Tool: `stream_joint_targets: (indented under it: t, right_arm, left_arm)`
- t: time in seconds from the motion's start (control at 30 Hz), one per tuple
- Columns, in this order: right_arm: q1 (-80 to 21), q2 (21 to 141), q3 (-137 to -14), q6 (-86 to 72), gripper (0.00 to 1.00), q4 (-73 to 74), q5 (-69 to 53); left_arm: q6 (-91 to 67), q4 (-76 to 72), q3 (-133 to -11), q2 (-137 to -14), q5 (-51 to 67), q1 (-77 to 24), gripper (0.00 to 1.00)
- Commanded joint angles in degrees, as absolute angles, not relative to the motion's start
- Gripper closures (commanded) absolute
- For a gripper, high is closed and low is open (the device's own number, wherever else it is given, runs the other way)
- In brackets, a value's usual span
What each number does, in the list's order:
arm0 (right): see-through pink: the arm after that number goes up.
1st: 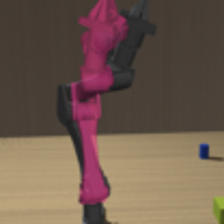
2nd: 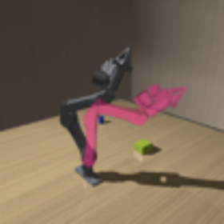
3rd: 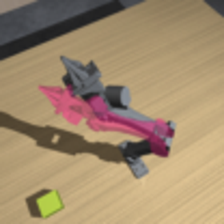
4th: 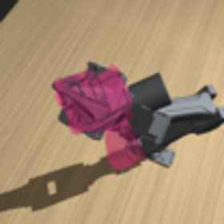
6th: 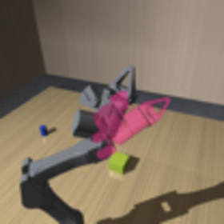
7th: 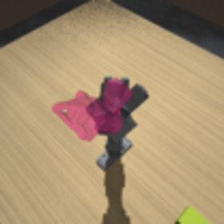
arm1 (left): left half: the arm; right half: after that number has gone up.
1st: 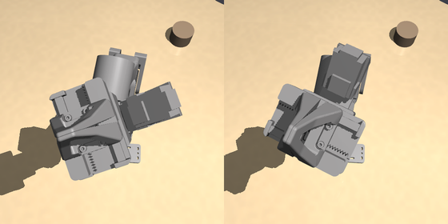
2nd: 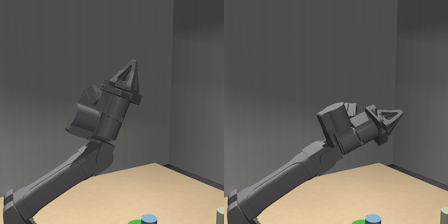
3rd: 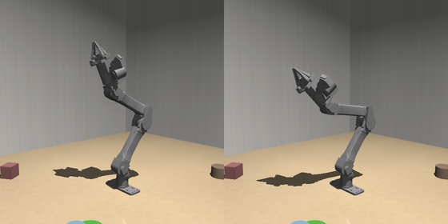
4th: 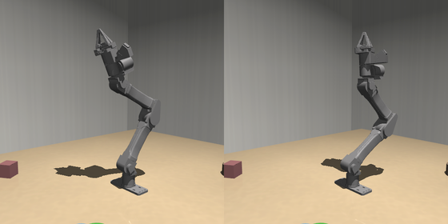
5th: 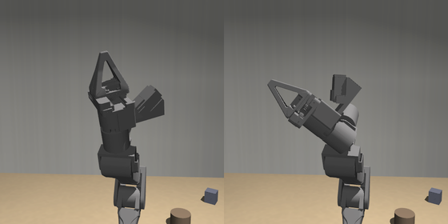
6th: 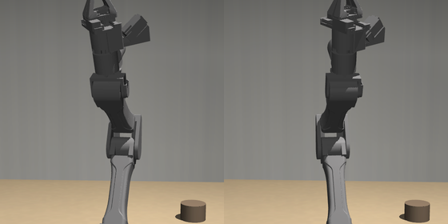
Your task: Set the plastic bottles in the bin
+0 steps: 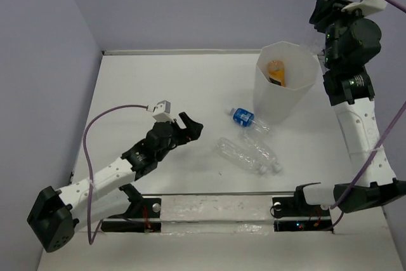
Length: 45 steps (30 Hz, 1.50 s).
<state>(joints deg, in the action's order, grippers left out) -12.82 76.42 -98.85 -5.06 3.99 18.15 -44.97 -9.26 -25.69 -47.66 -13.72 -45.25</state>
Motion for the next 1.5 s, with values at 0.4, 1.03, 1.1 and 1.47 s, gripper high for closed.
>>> stream_joint_targets:
  t: [0.4,1.03,1.1,1.47]
  right_arm:
    - [-5.01,76.12,-82.36,-17.49,0.07,5.27,6.34]
    - [-34.36,46.77,-44.49,-21.62,0.23,28.46,-3.77]
    - [-35.24,46.15,-42.9,-23.02,0.25,29.44,-4.83]
    - [-35.95,50.35,-38.59,-26.27,0.25,29.71,6.57]
  left_arm:
    - [-42.55,-21.09,-47.28,-80.86,-11.43,-47.72,0.06]
    - [-57.65,-11.87,-33.49,-68.73,-10.54,-61.78,0.01]
    - [-59.23,-11.87,-33.75,-69.34,-11.42,-62.57,0.01]
    - [-69.96,-16.52,-35.33,-78.74,-13.53,-64.25,0.01]
